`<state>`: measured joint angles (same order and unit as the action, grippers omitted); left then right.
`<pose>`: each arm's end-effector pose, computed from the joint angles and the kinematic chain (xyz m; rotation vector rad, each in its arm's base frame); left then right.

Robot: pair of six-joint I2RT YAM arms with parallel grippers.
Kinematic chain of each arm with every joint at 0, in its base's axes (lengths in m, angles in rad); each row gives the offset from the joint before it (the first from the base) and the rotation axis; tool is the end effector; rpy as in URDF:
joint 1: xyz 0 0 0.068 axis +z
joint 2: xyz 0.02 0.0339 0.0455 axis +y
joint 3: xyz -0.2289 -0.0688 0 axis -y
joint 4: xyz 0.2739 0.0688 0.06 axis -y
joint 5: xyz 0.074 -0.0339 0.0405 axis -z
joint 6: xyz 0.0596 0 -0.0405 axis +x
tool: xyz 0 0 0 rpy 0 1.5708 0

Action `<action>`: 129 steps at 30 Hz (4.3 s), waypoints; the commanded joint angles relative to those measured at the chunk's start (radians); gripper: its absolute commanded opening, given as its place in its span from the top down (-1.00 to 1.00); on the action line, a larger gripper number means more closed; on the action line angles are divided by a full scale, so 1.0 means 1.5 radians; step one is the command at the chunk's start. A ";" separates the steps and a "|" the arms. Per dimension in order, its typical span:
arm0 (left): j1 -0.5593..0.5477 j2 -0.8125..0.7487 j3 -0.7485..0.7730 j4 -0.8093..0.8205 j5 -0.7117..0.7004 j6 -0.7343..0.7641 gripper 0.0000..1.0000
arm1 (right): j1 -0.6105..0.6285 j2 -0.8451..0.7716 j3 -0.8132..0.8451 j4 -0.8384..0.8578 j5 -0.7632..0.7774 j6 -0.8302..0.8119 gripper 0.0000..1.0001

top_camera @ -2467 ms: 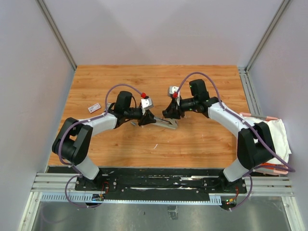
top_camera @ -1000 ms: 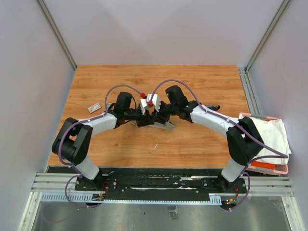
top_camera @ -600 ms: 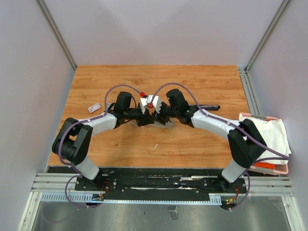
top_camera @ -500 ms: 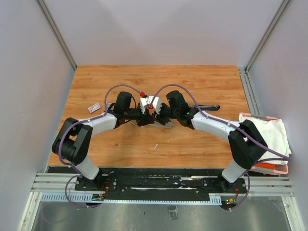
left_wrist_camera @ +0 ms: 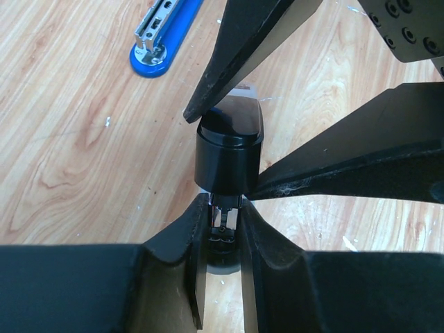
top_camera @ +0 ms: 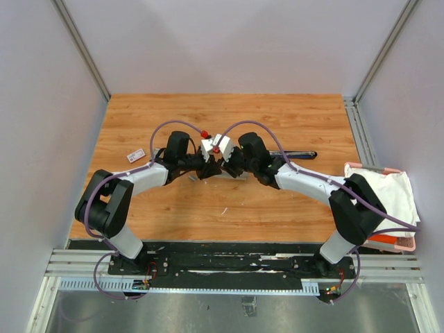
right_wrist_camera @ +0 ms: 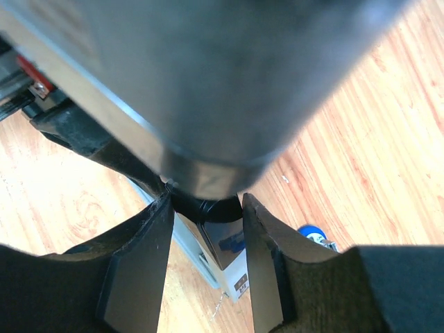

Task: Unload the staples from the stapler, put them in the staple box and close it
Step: Unload the staple at the center of the board.

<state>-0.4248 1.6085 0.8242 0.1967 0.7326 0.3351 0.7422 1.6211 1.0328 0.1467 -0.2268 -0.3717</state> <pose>0.3146 -0.1861 0.1257 1.1554 1.7539 -0.8378 0.2946 0.2884 0.1836 -1.1948 1.6422 0.4631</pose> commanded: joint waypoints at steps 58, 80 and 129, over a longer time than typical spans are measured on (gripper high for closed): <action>-0.022 -0.072 -0.033 -0.062 0.095 0.206 0.99 | -0.264 -0.161 -0.140 -0.037 -0.170 -0.049 0.08; -0.046 -0.066 -0.063 -0.012 0.075 0.210 0.99 | -0.197 -0.094 -0.155 -0.170 -0.366 -0.487 0.03; -0.050 -0.139 -0.079 -0.006 -0.036 0.232 -0.58 | -0.121 0.034 -0.009 -0.280 -0.229 -0.405 0.99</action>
<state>-0.4950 1.4590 0.7162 0.1635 0.7345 0.6758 0.5480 1.6772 0.9806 -0.2401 -0.5983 -0.9951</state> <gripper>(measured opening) 0.753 0.232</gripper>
